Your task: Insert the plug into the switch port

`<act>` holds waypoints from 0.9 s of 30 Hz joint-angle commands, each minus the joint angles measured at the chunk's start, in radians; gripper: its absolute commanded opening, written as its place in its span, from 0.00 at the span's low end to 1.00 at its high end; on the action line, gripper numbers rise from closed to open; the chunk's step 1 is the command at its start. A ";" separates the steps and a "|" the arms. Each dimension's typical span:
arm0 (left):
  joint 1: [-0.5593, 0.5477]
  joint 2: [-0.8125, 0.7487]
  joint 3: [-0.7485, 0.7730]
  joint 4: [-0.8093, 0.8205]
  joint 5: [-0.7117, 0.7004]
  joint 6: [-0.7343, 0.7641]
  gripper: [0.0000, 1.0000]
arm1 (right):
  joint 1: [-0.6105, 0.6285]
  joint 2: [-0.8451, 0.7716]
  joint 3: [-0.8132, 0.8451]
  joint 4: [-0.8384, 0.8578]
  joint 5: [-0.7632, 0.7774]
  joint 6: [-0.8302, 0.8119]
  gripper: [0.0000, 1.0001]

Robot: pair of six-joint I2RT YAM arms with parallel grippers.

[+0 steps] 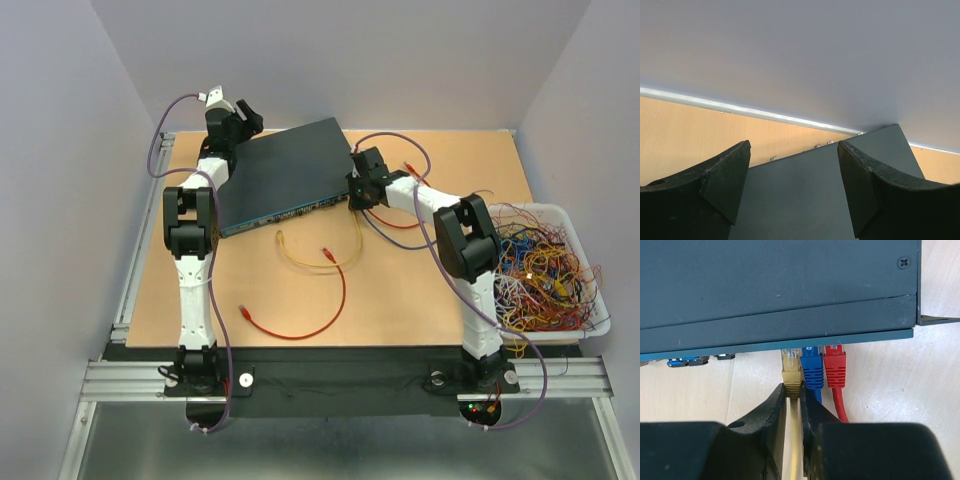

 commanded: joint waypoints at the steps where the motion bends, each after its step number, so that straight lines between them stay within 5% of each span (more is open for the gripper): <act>1: 0.002 -0.027 0.020 0.061 0.009 0.008 0.81 | -0.022 0.009 0.081 0.055 0.006 0.009 0.01; 27: 0.002 -0.027 -0.003 0.065 0.012 0.009 0.81 | -0.028 0.040 0.282 -0.022 0.022 0.005 0.00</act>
